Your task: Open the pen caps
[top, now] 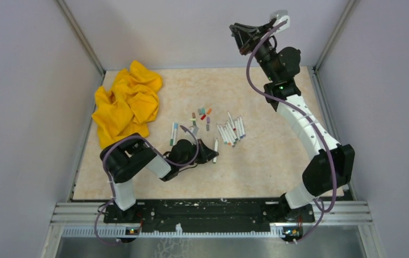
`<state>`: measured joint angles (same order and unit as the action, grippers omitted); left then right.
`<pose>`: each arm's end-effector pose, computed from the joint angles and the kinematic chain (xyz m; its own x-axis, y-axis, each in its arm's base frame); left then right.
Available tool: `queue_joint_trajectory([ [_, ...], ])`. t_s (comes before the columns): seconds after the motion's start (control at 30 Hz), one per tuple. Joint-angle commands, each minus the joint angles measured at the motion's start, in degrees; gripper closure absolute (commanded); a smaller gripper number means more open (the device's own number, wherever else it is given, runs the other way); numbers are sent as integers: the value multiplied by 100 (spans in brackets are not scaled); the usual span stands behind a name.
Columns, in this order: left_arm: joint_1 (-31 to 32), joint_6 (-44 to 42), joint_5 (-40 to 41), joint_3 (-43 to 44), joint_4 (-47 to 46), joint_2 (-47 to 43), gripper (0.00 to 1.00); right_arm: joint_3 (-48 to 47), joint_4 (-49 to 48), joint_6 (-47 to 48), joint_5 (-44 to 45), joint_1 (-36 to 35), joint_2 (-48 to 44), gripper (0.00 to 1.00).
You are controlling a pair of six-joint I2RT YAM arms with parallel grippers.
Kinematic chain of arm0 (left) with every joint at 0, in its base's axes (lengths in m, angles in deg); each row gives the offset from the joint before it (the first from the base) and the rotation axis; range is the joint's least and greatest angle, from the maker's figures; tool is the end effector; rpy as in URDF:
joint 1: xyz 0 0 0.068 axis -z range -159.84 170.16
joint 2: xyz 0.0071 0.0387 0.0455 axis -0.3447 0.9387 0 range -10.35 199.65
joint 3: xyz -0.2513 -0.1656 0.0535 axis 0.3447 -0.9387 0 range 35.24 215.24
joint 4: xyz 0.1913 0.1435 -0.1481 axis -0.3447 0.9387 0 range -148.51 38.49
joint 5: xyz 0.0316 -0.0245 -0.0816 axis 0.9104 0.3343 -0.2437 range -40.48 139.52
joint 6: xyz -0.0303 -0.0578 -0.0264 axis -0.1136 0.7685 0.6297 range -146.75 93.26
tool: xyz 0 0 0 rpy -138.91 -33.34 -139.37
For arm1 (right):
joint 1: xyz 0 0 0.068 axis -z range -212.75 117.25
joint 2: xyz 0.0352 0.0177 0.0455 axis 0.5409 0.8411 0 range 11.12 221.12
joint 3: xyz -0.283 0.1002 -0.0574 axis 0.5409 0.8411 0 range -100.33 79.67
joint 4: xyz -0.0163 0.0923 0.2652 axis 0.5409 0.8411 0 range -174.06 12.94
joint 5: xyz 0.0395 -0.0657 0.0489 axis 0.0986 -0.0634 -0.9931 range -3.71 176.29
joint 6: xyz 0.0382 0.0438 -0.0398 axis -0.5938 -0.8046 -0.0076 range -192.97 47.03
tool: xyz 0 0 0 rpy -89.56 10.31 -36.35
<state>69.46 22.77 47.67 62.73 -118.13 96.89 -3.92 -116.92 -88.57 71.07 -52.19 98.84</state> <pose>0.2190 -0.2576 0.1015 -0.7370 -0.3088 -0.6012 0.3340 0.6068 -0.7213 0.3642 0.1447 0.5140 0.2918 0.3782 -0.8785 -0.6404 0.7595 0.1142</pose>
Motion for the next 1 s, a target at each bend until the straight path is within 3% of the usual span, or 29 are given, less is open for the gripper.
queue_joint_trajectory([
  [0.0, 1, -178, -11, -252, 880, -146, 100, -161, 477, -52, -73, -7, 276, 100],
  [0.1, 2, -235, 128, -252, 1171, -546, 100, -103, 934, -156, -151, -11, 502, 100],
  [0.47, 116, -327, 2068, 142, 3556, -2287, 100, -273, 2577, -195, 379, -661, 1928, 100],
  [0.67, 133, -304, 2739, 497, 4511, -2630, 100, -512, 2945, -296, 728, -1107, 2582, 100],
  [0.87, 133, -395, 3039, 648, 4849, -2886, 100, -365, 2931, -530, 1009, -1393, 2913, 100],
  [0.97, 133, -482, 3130, 703, 4932, -3005, 100, -220, 2850, -607, 1100, -1483, 2977, 95],
])
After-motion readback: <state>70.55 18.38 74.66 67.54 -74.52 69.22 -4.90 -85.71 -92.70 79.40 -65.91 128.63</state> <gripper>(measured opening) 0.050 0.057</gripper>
